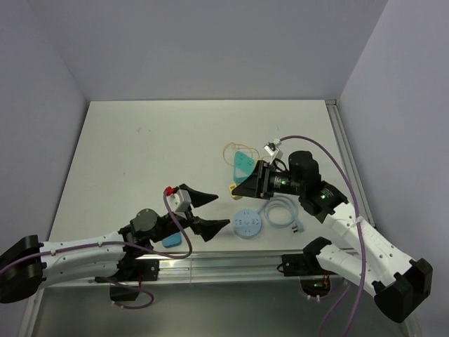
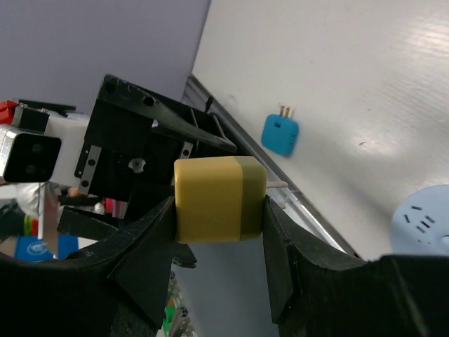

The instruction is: Insert the plug

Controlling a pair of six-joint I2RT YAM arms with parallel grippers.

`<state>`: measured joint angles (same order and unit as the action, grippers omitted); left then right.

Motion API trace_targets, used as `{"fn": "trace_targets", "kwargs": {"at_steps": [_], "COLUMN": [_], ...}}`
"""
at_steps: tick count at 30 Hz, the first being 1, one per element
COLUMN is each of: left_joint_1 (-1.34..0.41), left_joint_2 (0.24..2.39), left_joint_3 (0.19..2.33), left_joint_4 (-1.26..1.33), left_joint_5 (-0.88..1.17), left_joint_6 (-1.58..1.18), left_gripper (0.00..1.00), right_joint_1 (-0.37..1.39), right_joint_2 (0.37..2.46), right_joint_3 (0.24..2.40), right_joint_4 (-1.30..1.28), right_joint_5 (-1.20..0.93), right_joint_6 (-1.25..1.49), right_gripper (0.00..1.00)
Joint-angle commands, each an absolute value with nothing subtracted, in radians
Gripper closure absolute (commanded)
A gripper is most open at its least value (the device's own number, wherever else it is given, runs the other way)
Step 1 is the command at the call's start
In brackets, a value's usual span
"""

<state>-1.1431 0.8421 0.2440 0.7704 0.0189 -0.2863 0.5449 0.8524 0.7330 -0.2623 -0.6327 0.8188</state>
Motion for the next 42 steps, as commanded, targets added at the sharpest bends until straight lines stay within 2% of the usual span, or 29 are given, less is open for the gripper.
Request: {"fn": "trace_targets", "kwargs": {"at_steps": [1,11,28,31,32,34,35,37,39,40,41,42], "left_joint_1": [-1.169,-1.187,-1.190,-1.190,-1.190,-1.190,-1.190,-1.190,-1.190,-1.190,-1.190,-1.190], "left_joint_2": [0.859,1.002,1.089,1.085,1.085,1.075,1.072,1.066,1.058,1.055,1.052,1.048], "left_joint_3": [0.258,0.333,0.403,0.411,0.417,0.419,0.419,0.417,0.422,0.425,0.428,0.431], "left_joint_4": [0.989,1.057,1.126,1.100,1.092,1.074,1.069,1.043,1.020,1.006,0.979,0.963], "left_joint_5": [-0.061,-0.087,-0.066,-0.052,-0.043,-0.040,-0.040,-0.034,-0.032,-0.032,-0.031,-0.032], "left_joint_6": [-0.158,-0.066,-0.018,-0.018,-0.021,-0.025,-0.029,-0.032,-0.034,-0.032,-0.032,-0.029], "left_gripper": [0.00,0.01,0.14,0.27,0.36,0.47,0.57,0.65,0.81,0.90,1.00,1.00], "right_joint_1": [0.541,0.541,0.541,0.542,0.543,0.541,0.541,0.541,0.541,0.541,0.543,0.543], "right_joint_2": [0.851,0.833,0.833,0.833,0.833,0.831,0.830,0.827,0.824,0.822,0.821,0.822], "right_joint_3": [0.776,0.729,0.683,0.680,0.669,0.664,0.667,0.667,0.666,0.667,0.676,0.690], "right_joint_4": [-0.188,-0.117,0.012,0.015,0.029,0.055,0.054,0.054,0.067,0.066,0.057,0.008], "right_joint_5": [-0.762,-0.795,-0.841,-0.845,-0.848,-0.851,-0.850,-0.850,-0.854,-0.856,-0.851,-0.836], "right_joint_6": [0.851,0.908,1.028,1.031,1.041,1.058,1.058,1.063,1.071,1.069,1.060,1.042], "right_gripper": [0.98,0.98,0.98,0.98,0.98,0.97,0.95,0.92,0.87,0.82,0.65,0.54]}}
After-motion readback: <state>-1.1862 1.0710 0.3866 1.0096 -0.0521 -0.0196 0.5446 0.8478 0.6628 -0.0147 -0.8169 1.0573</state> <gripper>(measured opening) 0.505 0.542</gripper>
